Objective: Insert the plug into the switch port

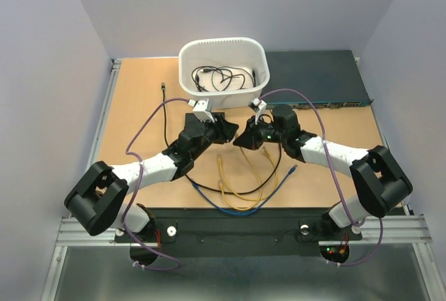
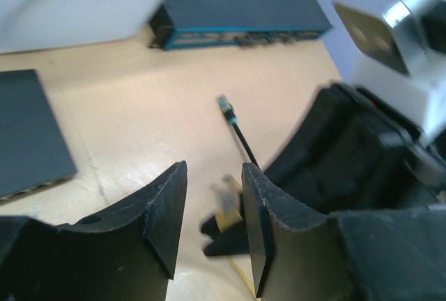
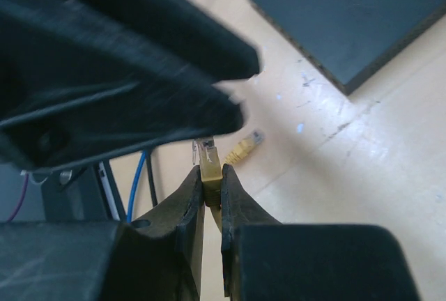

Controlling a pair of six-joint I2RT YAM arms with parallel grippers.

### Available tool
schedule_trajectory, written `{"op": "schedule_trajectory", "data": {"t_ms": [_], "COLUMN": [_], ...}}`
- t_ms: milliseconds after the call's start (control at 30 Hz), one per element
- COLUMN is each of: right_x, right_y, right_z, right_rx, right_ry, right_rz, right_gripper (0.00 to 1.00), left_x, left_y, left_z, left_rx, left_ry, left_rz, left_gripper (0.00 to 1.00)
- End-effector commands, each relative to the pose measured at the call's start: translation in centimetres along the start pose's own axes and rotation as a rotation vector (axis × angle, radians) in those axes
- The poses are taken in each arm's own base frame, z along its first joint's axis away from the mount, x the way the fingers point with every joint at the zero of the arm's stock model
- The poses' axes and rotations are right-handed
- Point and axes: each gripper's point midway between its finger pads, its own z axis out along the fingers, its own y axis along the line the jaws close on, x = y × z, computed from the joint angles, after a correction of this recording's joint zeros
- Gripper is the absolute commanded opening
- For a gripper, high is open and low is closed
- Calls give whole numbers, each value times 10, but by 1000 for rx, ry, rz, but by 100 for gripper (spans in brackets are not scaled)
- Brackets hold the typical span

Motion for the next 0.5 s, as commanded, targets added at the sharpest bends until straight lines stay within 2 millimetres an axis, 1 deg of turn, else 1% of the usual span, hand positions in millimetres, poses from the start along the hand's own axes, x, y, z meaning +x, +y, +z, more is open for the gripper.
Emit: {"op": "schedule_trajectory", "data": {"t_ms": [0,167,300,333,400,467], "right_x": [-9,-11,-13,-13,-13,-11], "right_y": [26,28,27,27,26,24], "right_z": [-2,-2,-1,-1,-1,1], "right_rx": [-98,-109,-103,-100,-98,-95], "right_ry": [-27,-33,-36,-37,-35,-27], "right_rz": [-55,-57,-58,-58,-56,-51], "right_gripper": [4,4,4,4,4,4], "left_x": [-26,-18,-14,-17,-17,-23], "left_y": [10,16,10,6,2,-3], "left_z": [7,15,16,15,14,12], "left_rx": [-95,-136,-124,-116,-107,-103], "left_ry": [-88,-64,-52,-58,-58,-73], "left_rz": [-3,7,10,9,10,7], "left_gripper": [49,49,49,50,52,58]}}
